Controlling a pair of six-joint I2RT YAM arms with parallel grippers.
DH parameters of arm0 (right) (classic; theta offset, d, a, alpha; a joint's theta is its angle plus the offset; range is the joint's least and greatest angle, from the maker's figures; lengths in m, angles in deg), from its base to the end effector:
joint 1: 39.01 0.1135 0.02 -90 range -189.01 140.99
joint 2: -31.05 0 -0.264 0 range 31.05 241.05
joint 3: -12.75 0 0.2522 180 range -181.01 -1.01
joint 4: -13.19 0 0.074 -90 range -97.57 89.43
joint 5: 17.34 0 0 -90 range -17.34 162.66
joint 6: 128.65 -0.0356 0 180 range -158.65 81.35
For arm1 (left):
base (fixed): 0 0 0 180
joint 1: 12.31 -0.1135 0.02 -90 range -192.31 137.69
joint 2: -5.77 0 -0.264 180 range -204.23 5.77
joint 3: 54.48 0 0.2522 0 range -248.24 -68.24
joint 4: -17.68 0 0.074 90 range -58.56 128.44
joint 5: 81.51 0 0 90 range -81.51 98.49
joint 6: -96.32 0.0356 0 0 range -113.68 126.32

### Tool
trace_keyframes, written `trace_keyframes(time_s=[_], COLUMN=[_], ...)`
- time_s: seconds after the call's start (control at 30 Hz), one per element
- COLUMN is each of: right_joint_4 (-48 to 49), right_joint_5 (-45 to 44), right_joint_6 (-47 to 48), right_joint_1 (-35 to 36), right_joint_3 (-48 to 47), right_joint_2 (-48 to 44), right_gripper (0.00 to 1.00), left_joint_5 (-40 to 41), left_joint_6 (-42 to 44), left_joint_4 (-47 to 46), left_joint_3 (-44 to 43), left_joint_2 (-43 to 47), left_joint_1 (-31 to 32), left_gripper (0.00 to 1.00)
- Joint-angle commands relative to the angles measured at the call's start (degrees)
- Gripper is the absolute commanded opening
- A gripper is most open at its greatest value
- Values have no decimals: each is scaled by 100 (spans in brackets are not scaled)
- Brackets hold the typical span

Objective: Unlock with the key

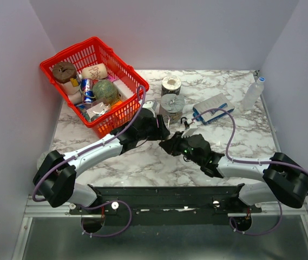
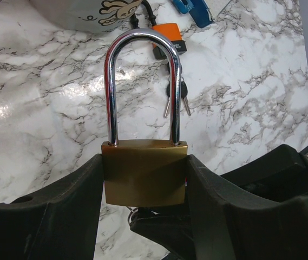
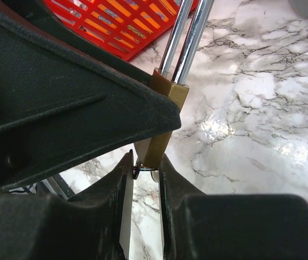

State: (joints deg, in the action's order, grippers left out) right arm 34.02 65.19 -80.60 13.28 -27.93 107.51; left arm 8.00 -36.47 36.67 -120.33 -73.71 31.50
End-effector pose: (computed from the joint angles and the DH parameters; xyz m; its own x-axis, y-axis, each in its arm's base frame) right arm 0.1678 0.2095 0.1945 -0.5904 0.3201 -0.7410 -0.4208 0.6614 0.6209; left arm 0.2229 -0.2143 0.2546 -0.7593 -0.2130 -0.6150 0.2476 0.7794 -0.5755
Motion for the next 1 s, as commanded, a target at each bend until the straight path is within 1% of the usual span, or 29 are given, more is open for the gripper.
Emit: trace_keyframes(time_s=[0.0, 0.2, 0.23, 0.53, 0.7, 0.97], right_joint_4=[162, -57, -66, -75, 118, 443], right_joint_5=[-149, -545, -667, -827, -722, -291], right_joint_6=[-120, 64, 125, 302, 416, 1215], right_joint_1=[71, 53, 44, -333, -667, -817], right_joint_3=[-191, -253, -253, -332, -297, -174], right_joint_2=[79, -193, -263, -439, -571, -887], right_gripper=[1, 1, 1, 1, 1, 1], left_joint_5=[-83, -372, -416, -645, -715, -891], left_joint_6=[-2, 7, -10, -19, -37, 112], left_joint_4=[-435, -506, -663, -743, -743, -734], left_joint_3=[-161, -108, -82, -64, -73, -178], left_joint_2=[135, 82, 73, -32, -94, -164], left_joint_1=[-13, -4, -4, 180, 277, 295], left_gripper=[0, 0, 0, 0, 0, 0])
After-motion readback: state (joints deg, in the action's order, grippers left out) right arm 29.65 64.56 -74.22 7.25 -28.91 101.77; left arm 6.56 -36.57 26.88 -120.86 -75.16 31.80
